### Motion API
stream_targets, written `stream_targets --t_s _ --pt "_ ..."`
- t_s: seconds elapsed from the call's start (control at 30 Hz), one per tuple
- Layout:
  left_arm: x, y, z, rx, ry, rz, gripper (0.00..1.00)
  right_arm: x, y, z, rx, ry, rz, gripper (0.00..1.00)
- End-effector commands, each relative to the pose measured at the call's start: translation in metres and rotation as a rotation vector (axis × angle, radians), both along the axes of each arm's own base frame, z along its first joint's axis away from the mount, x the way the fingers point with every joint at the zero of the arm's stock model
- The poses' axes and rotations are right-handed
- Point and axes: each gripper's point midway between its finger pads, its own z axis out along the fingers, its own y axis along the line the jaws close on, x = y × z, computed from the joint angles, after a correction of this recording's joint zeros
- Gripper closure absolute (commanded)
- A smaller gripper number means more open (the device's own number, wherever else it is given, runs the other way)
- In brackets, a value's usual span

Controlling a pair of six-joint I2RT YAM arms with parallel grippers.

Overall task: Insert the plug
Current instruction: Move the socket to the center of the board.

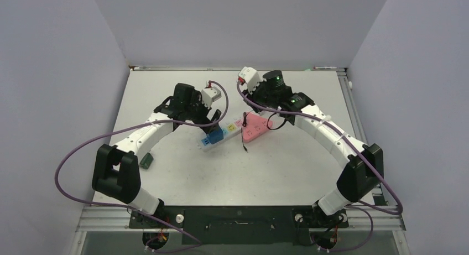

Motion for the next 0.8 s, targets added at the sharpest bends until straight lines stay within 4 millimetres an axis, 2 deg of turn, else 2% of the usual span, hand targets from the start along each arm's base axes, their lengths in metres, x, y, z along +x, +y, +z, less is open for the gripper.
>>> stream_targets --t_s 0.0,0.03,0.1,0.2,0.4,0.5,0.67,0.77 --pt "0.002 -0.012 0.008 0.012 -0.027 -0.055 0.04 0.015 -0.037 0.106 0.163 -0.326 -0.162 0.95" --pt "-0.003 -0.013 0.004 0.023 -0.016 -0.078 0.04 0.013 -0.048 0.123 0.188 -0.375 -0.201 0.95" --pt "-0.012 -0.015 -0.004 0.046 -0.010 -0.126 0.04 0.012 -0.066 0.145 0.202 -0.442 -0.269 0.95" --pt "-0.020 -0.017 -0.015 0.086 -0.008 -0.185 0.04 0.014 -0.092 0.159 0.196 -0.484 -0.382 0.95" --pt "-0.012 -0.016 -0.027 0.136 0.008 -0.224 0.04 0.026 -0.119 0.134 0.098 -0.470 -0.509 0.95" --pt "-0.009 -0.017 -0.032 0.154 0.004 -0.247 0.04 0.032 -0.123 0.118 0.049 -0.458 -0.514 0.95" --pt "-0.008 -0.014 -0.042 0.189 0.003 -0.291 0.01 0.031 -0.116 0.109 0.042 -0.427 -0.477 0.95" --pt "-0.010 -0.014 -0.046 0.206 -0.019 -0.349 0.23 0.029 -0.113 0.108 0.041 -0.423 -0.448 0.95"
